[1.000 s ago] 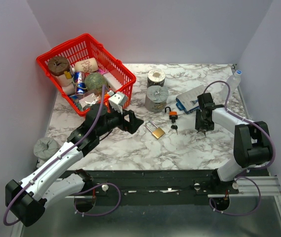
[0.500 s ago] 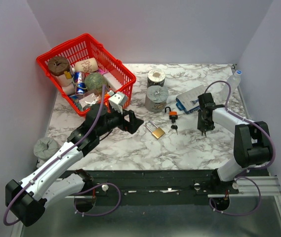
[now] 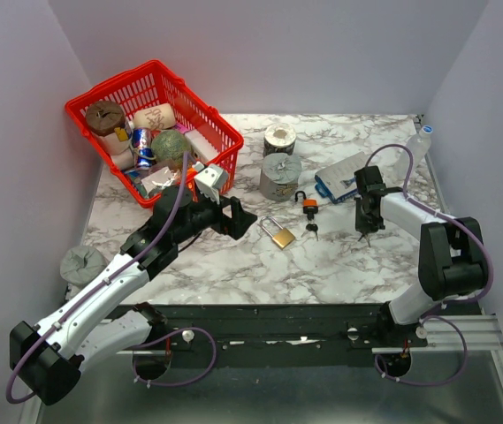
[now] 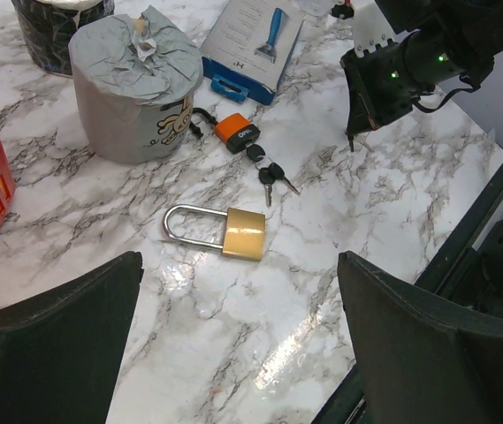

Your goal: Unlock with the key

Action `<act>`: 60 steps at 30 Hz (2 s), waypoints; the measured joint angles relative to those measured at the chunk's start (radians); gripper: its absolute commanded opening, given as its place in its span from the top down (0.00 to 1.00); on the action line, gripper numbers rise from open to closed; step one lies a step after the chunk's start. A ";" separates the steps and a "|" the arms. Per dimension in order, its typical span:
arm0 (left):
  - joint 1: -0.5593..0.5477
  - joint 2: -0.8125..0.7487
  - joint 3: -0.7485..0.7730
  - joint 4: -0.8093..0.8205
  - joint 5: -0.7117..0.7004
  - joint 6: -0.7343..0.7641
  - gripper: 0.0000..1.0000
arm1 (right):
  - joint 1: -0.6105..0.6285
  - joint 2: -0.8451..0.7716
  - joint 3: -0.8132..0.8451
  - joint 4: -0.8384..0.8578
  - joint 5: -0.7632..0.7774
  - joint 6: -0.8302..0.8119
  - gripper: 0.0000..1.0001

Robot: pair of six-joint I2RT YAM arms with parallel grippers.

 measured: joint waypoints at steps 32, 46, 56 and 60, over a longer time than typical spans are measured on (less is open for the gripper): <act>0.002 0.057 -0.013 0.181 0.214 0.064 0.02 | 0.417 -0.275 0.307 0.068 -0.681 0.118 0.99; -0.003 0.145 -0.016 0.354 0.313 0.017 0.25 | 0.449 -0.381 0.296 0.230 -0.828 0.256 0.99; -0.003 0.163 -0.016 0.377 0.318 0.000 0.52 | 0.450 -0.381 0.282 0.245 -0.851 0.275 0.99; -0.003 0.170 -0.016 0.385 0.325 -0.007 0.65 | 0.450 -0.381 0.282 0.249 -0.852 0.281 0.99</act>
